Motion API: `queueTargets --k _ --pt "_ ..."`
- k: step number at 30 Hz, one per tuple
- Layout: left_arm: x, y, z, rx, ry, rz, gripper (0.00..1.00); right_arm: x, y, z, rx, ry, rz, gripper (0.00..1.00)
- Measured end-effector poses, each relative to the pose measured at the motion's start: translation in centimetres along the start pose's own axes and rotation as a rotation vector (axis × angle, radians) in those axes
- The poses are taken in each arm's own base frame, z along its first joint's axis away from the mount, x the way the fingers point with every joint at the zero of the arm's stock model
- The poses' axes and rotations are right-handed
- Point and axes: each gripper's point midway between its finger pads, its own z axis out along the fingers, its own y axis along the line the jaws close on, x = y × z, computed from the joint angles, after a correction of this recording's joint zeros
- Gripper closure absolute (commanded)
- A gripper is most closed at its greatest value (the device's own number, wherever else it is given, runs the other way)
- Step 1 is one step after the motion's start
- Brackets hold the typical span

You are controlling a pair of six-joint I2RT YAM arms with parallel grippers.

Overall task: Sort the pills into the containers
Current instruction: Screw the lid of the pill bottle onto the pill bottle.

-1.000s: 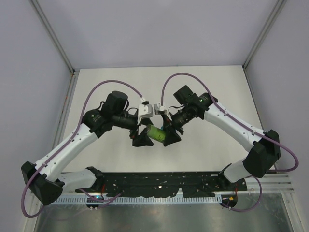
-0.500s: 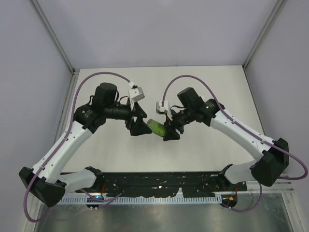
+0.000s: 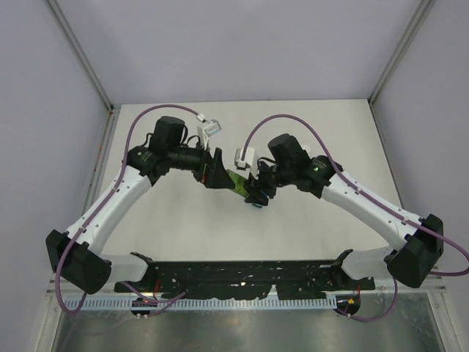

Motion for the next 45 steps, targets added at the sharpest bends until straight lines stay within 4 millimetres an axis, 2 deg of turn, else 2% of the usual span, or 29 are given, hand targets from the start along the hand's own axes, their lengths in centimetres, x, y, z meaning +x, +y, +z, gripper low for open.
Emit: queueTargets --k 6,17,24,36,37,38,40,43,45 --pt "0.0 0.2 0.3 0.003 0.003 -0.021 0.5 0.2 -0.4 0.0 0.025 0.007 0.003 0.94" --pt "0.1 0.1 0.2 0.028 0.009 0.017 1.0 0.2 0.1 0.0 0.001 0.002 0.011 0.94" --pt "1.7 -0.8 0.3 0.109 0.064 0.167 1.0 0.8 2.0 -0.1 -0.098 0.012 0.024 0.94" --pt "6.9 -3.2 0.4 0.197 0.106 0.6 1.0 2.7 7.3 -0.4 -0.484 0.105 0.12 0.94" --pt "7.1 -3.2 0.4 0.197 0.11 0.626 0.97 2.8 7.5 -0.4 -0.504 0.114 0.125 0.94" --pt "7.3 -3.2 0.5 0.195 0.112 0.643 0.87 3.0 7.7 -0.4 -0.522 0.123 0.13 0.95" --pt "7.5 -3.1 0.6 0.191 0.117 0.662 0.6 3.2 7.8 -0.3 -0.542 0.132 0.132 0.94" --pt "7.4 -2.8 0.7 0.17 0.12 0.672 0.28 3.3 7.5 -0.4 -0.535 0.133 0.128 0.94" --pt "7.1 -2.3 0.8 0.14 0.116 0.679 0.03 3.1 7.3 -0.3 -0.53 0.123 0.125 0.94"
